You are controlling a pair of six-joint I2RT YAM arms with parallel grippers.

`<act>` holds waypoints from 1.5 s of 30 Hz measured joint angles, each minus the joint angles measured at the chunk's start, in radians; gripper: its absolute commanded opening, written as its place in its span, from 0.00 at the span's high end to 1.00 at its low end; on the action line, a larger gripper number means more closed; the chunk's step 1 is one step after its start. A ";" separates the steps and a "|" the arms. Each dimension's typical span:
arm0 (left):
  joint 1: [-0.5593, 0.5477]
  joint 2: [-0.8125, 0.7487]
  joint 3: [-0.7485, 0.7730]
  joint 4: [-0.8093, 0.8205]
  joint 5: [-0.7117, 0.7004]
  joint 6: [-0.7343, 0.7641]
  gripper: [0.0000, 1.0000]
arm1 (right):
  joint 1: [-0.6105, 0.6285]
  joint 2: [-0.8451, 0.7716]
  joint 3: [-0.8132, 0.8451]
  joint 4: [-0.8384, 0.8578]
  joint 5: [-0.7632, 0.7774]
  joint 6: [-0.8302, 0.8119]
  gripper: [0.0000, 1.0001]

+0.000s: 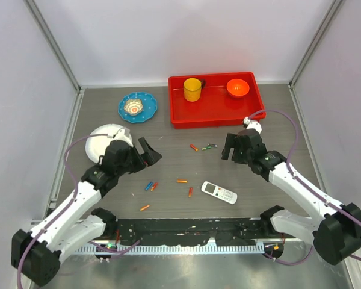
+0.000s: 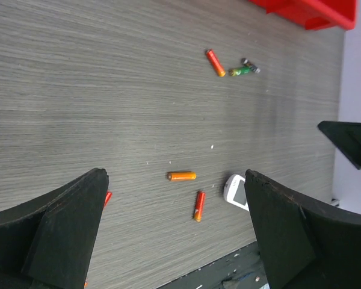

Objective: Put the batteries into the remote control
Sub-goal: Pick up the remote control from the center of the board.

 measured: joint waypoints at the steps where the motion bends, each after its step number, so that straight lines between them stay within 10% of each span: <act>1: 0.000 -0.030 -0.017 0.007 -0.004 -0.007 0.00 | 0.003 0.005 0.005 -0.011 0.008 -0.002 0.11; 13: 0.000 -0.051 -0.055 0.031 -0.002 0.003 0.00 | 0.035 -0.122 -0.011 -0.027 0.014 -0.054 0.05; 22: 0.000 0.092 -0.016 0.043 0.145 0.036 0.00 | 0.407 0.213 0.198 -0.207 0.101 -0.203 0.04; 45: 0.000 0.072 -0.093 0.148 0.236 0.003 0.00 | 0.468 0.378 0.195 -0.304 -0.098 -0.359 0.09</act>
